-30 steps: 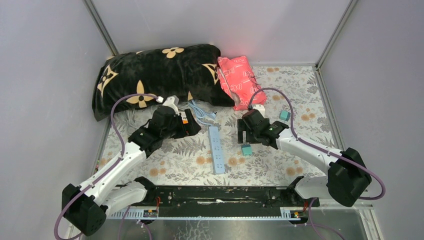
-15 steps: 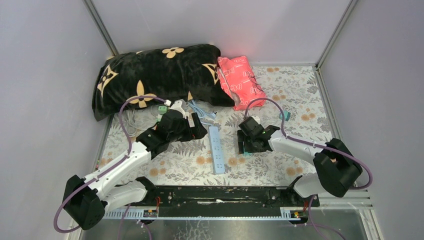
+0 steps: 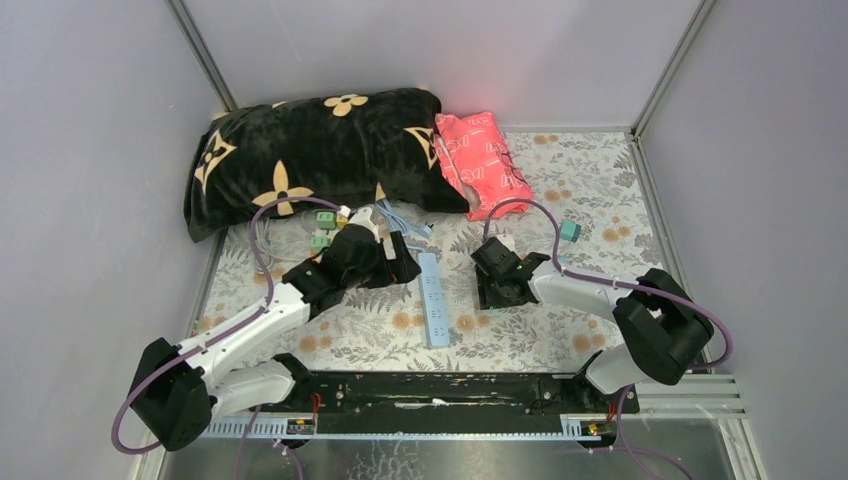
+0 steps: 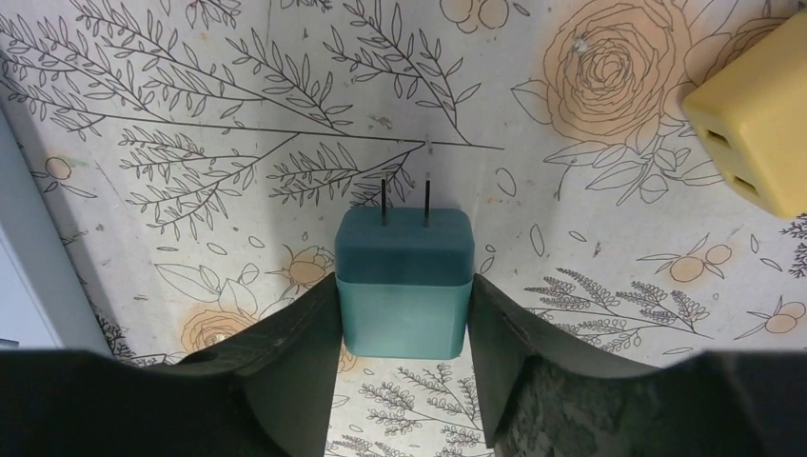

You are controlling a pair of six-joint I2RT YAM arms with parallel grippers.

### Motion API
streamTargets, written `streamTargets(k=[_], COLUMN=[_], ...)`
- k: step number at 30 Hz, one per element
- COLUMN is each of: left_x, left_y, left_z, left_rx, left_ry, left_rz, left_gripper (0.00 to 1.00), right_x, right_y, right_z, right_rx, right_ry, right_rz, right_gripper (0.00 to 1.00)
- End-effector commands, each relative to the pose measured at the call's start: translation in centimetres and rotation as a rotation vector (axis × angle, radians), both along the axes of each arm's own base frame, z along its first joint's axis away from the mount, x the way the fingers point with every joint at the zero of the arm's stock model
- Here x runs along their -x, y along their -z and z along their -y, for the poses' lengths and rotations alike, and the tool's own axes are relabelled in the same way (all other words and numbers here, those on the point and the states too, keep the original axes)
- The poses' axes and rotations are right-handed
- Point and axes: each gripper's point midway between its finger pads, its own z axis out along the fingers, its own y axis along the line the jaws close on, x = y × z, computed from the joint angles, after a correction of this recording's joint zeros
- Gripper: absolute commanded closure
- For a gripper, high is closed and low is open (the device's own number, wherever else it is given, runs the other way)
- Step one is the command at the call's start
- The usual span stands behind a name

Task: Insert the plug
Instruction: Pick up the plug from the center of the board.

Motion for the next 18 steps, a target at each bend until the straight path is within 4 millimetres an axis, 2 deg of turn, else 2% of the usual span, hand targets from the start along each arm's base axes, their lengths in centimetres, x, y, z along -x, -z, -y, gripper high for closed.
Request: streamTargets(k=[1, 4, 8, 13, 18], left_x=[-0.7, -0.6, -0.5, -0.3, -0.2], left_y=[-0.6, -0.5, -0.4, -0.7, -1.0], left_z=[1.3, 1.8, 2.3, 2.9, 3.4], left_rx=[0.044, 0.049, 0.057, 0.085, 0.109], left_ry=[0.003, 0.013, 0.015, 0.013, 0.010], left_rz=[0.038, 0.037, 0.041, 0.062, 0.073], left_gripper=[0.00, 0.00, 0.00, 0.00, 0.01], right_x=[-0.9, -1.1, -1.7, -2.8, -3.2], right_y=[-0.1, -0.5, -1.8, -4.1, -5.9], right_z=[-0.4, -0.8, -2.3, -4.1, -5.9], right_rx=[-0.005, -0.033, -0.121, -0.243, -0.355], right_ry=[-0.001, 0.000, 0.010, 0.043, 0.001], right_rz=[0.053, 0.070, 0.101, 0.166, 0.216], right_gripper=[0.47, 0.57, 0.59, 0.67, 0.68])
